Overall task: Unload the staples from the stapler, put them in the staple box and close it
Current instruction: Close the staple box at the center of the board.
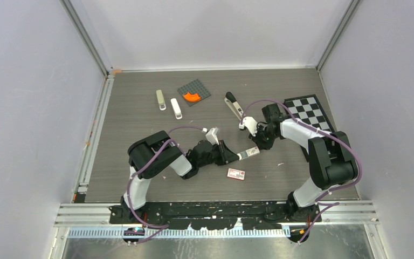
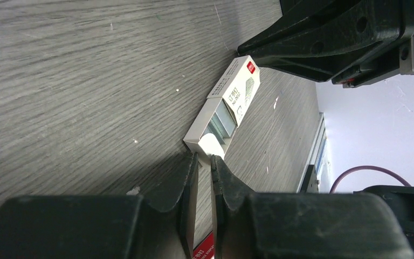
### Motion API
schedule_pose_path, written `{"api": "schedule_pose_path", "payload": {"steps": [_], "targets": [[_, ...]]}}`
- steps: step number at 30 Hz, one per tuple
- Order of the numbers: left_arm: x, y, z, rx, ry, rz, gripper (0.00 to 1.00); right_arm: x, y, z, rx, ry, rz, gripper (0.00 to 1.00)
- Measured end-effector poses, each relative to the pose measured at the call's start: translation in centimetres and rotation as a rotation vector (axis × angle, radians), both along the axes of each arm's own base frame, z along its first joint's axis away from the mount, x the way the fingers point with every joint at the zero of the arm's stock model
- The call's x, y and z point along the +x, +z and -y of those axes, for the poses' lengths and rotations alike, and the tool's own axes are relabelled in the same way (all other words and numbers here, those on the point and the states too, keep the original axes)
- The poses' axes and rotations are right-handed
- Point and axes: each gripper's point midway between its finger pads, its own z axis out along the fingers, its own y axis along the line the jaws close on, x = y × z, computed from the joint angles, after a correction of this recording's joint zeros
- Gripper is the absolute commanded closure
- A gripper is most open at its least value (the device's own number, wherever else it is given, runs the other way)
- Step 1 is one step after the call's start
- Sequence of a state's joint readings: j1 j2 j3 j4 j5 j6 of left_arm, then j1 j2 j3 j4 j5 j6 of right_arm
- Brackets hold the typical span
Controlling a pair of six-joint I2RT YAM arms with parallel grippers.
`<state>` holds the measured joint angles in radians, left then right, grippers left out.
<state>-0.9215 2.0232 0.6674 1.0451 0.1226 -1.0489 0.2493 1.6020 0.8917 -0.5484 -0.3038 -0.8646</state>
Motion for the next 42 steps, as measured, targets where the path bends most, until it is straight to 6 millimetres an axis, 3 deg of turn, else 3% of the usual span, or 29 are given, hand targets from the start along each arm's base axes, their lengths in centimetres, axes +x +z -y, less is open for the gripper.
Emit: {"api": "schedule_pose_path", "payload": {"steps": [24, 38, 42], "targets": [[1.0, 0.1, 0.2, 0.008, 0.026, -0.002, 0.89, -1.3, -0.1, -1.1, 0.003, 0.081, -0.042, 0.84], [1.8, 0.4, -0.6, 0.025, 0.065, -0.022, 0.7, -1.5, -0.1, -1.2, -0.002, 0.082, -0.049, 0.82], [2.1, 0.5, -0.8, 0.023, 0.077, -0.025, 0.69, -1.4, -0.1, -1.2, -0.002, 0.081, -0.051, 0.82]]}}
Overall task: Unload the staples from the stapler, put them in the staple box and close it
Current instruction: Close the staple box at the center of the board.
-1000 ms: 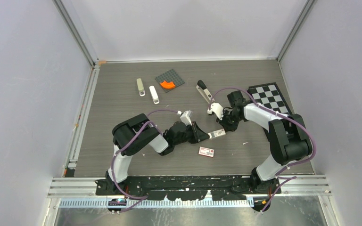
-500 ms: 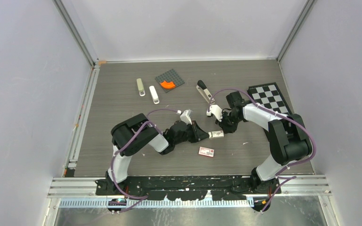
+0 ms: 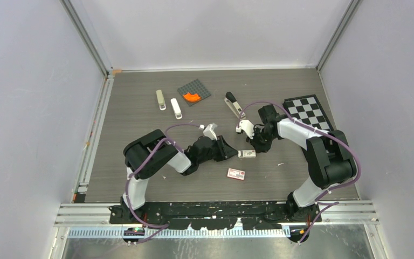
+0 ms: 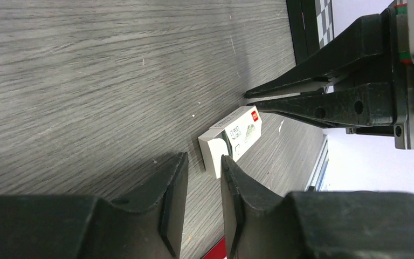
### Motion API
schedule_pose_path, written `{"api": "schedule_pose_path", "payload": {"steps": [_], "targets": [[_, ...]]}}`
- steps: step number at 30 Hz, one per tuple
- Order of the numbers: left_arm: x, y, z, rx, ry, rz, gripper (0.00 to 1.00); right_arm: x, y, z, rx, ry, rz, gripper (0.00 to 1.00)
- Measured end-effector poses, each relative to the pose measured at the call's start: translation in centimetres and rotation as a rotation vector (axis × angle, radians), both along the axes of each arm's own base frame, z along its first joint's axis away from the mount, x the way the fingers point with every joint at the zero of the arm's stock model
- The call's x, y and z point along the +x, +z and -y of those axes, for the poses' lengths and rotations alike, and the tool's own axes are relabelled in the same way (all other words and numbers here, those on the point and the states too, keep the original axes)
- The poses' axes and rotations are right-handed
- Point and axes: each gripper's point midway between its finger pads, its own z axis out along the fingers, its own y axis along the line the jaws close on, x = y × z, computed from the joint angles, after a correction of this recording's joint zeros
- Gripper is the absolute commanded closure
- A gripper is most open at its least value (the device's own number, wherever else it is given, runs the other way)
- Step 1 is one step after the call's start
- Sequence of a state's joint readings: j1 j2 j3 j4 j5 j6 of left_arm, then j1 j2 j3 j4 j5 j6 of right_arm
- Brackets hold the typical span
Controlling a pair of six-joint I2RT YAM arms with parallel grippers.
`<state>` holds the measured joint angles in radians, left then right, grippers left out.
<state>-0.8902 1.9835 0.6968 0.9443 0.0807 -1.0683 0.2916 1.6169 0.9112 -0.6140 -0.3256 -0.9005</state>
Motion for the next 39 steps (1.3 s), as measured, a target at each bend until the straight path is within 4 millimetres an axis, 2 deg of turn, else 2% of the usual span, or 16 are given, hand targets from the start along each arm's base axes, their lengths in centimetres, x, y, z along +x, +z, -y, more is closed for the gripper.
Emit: {"api": "schedule_pose_path", "payload": {"steps": [27, 39], "targets": [[0.1, -0.3, 0.7, -0.012, -0.01, -0.041, 0.79, -0.2, 0.0, 0.1, -0.006, 0.027, -0.01, 0.8], [0.1, -0.4, 0.8, -0.007, -0.014, -0.046, 0.81, -2.3, 0.0, 0.4, -0.017, 0.117, -0.092, 0.81]]}}
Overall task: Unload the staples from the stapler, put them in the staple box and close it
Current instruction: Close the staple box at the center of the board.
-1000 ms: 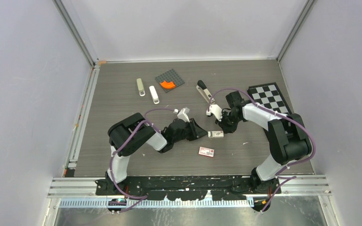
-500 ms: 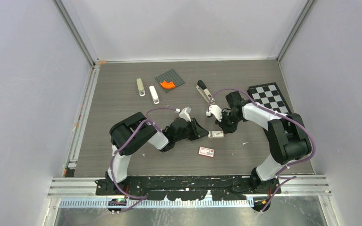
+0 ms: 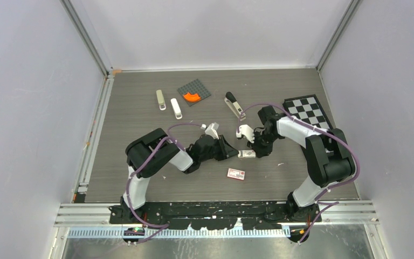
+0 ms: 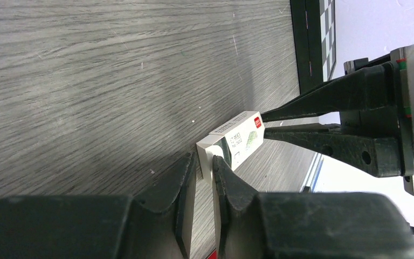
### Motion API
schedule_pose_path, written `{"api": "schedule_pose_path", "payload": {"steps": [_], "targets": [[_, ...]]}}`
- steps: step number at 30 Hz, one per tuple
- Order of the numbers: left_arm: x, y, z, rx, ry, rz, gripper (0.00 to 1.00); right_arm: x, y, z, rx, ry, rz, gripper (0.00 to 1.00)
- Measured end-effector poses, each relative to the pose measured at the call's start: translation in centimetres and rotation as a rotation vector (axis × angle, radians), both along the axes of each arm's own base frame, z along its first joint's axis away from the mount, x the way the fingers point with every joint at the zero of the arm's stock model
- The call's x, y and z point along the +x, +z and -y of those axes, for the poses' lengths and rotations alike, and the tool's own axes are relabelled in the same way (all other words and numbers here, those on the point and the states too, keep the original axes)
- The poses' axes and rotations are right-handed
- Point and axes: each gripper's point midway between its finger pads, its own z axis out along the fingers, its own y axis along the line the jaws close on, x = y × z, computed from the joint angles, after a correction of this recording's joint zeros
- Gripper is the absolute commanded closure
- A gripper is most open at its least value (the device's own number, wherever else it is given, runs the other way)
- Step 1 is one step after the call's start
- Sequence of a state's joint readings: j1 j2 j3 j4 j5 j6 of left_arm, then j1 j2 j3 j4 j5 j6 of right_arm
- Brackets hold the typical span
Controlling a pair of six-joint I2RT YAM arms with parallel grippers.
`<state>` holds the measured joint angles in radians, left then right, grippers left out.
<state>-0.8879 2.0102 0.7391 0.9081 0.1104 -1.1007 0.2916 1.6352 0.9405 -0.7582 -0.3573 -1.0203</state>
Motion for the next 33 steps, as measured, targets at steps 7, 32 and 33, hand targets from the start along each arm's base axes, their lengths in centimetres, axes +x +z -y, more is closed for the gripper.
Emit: {"api": "schedule_pose_path", "payload": {"steps": [7, 32, 33], "targets": [[0.0, 0.0, 0.2, 0.005, -0.007, -0.005, 0.81, -0.1, 0.0, -0.5, 0.022, 0.011, -0.001, 0.82], [0.0, 0.1, 0.9, 0.04, -0.03, 0.005, 0.83, 0.3, 0.0, -1.2, 0.02, -0.018, 0.014, 0.83], [0.0, 0.1, 0.9, 0.039, -0.03, 0.006, 0.82, 0.3, 0.0, -1.2, 0.019, -0.021, 0.014, 0.83]]}}
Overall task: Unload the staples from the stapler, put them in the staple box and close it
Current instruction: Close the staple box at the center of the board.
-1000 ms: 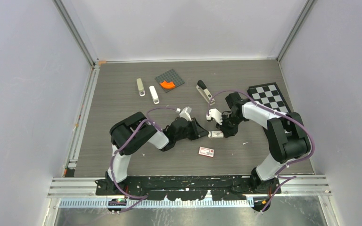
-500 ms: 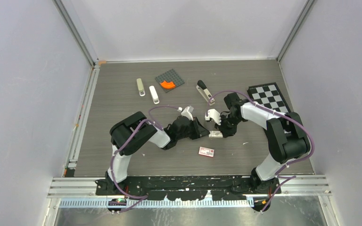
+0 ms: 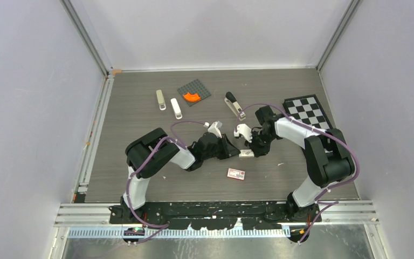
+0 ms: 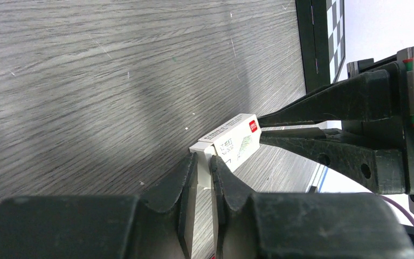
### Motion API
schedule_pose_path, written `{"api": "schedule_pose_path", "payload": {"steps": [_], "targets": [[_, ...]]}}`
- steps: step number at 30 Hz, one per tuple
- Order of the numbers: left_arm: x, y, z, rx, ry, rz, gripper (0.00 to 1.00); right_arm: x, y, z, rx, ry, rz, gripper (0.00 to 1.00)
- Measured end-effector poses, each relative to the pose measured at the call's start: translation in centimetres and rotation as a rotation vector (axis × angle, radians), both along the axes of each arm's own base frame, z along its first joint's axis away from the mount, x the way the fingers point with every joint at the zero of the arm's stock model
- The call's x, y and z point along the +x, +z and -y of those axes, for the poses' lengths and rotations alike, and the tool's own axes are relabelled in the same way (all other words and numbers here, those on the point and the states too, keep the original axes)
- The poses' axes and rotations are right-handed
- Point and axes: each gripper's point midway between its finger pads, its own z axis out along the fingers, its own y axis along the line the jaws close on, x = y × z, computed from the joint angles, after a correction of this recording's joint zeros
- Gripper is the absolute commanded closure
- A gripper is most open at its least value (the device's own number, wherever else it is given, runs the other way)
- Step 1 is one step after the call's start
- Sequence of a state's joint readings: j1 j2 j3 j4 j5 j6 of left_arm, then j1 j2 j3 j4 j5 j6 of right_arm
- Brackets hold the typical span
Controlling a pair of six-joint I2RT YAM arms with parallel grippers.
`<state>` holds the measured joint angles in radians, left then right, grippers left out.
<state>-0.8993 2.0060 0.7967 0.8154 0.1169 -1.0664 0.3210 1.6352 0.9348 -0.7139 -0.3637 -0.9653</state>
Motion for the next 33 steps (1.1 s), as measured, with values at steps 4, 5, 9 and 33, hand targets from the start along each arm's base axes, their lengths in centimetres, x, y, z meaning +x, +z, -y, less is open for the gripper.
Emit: {"api": "schedule_pose_path", "payload": {"steps": [4, 5, 9, 33], "targets": [[-0.1, 0.0, -0.1, -0.001, -0.001, 0.0, 0.76, 0.0, -0.1, 0.0, -0.008, -0.013, -0.001, 0.83], [-0.2, 0.0, -0.1, -0.002, -0.001, 0.0, 0.74, 0.0, -0.1, 0.0, -0.009, -0.016, -0.001, 0.83], [-0.5, 0.3, -0.4, -0.005, -0.003, 0.0, 0.67, 0.1, -0.1, 0.0, -0.012, -0.03, -0.004, 0.83], [-0.8, 0.8, -0.8, -0.018, -0.001, 0.01, 0.86, 0.2, -0.1, 0.0, -0.013, -0.054, -0.009, 0.83]]}}
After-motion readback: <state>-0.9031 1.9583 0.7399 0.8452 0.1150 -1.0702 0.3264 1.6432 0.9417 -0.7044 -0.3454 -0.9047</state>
